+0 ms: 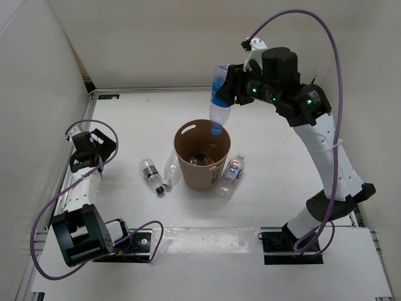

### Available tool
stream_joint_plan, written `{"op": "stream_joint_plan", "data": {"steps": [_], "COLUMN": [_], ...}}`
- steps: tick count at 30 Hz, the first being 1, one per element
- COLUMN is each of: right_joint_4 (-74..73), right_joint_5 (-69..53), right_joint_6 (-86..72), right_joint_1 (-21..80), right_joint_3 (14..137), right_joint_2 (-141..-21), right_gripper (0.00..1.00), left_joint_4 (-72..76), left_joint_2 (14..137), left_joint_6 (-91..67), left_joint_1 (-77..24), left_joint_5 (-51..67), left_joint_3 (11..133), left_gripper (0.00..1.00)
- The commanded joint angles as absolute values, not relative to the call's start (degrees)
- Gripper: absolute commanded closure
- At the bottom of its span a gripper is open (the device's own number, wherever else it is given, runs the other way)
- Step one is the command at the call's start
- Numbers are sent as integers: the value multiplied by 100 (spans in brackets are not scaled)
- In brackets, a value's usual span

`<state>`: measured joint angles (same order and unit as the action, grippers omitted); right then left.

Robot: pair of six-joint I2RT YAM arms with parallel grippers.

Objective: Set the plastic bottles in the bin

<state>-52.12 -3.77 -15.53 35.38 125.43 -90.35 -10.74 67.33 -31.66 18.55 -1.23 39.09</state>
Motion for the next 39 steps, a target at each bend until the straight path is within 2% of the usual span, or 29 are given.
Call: {"op": "stream_joint_plan", "data": {"steps": [1, 4, 9, 13, 14, 18, 19, 20, 26, 28, 29, 35, 38, 39], "right_joint_4": [-4694, -4412, -4913, -4966, -5001, -5089, -5071, -5080, -5036, -5018, -5010, -5010, -4756, -4633], "right_joint_5": [-325, -335, -325, 402, 483, 413, 378, 421, 650, 642, 676, 151, -454, -640], "right_joint_6": [-1449, -1363, -1257, -1029, -985, -1063, -1090, -1107, -1283, -1379, -1389, -2002, -2695, -2855], "right_joint_1": [3595, 3612, 3647, 3849, 3876, 3815, 3788, 3771, 3753, 3683, 3665, 2761, 1839, 1576], "right_joint_3": [11973, 11856, 12103, 11910, 11883, 11804, 11786, 11786, 11883, 11892, 11926, 12006, 11682, 11063], "right_joint_2": [-8947, -9061, -9606, -9589, -9589, -9607, -9589, -9580, -9326, -9238, -9203, -8878, -8484, -8386], "right_gripper": [100, 100, 100, 100, 93, 85, 72, 63, 25, 18, 11, 10, 10, 10], "left_joint_4": [-993, -1011, -1028, -1011, -1019, -1028, -1046, -1072, -1099, -1108, -1099, -1081, -1064, -1063], "left_joint_2": [6653, 6662, 6618, 6609, 6609, 6618, 6601, 6592, 6601, 6618, 6627, 6609, 6592, 6601], "left_joint_6": [-3102, -3094, -3102, -3111, -3103, -3111, -3111, -3111, -3111, -3103, -3103, -3120, -3120, -3129], "left_joint_1": [1872, 1863, 1872, 1855, 1863, 1855, 1872, 1855, 1855, 1855, 1872, 1863, 1872, 1863], "left_joint_5": [-62, -44, -35, -44, -44, -44, -44, -35, -18, -18, -18, -18, -18, -18], "left_joint_3": [3946, 3929, 3955, 3973, 3990, 3964, 3973, 3981, 4025, 4008, 4017, 3999, 3982, 3981], "left_gripper": [0, 0, 0, 0, 0, 0, 0, 0, 0, 0, 0, 0, 0, 0]}}
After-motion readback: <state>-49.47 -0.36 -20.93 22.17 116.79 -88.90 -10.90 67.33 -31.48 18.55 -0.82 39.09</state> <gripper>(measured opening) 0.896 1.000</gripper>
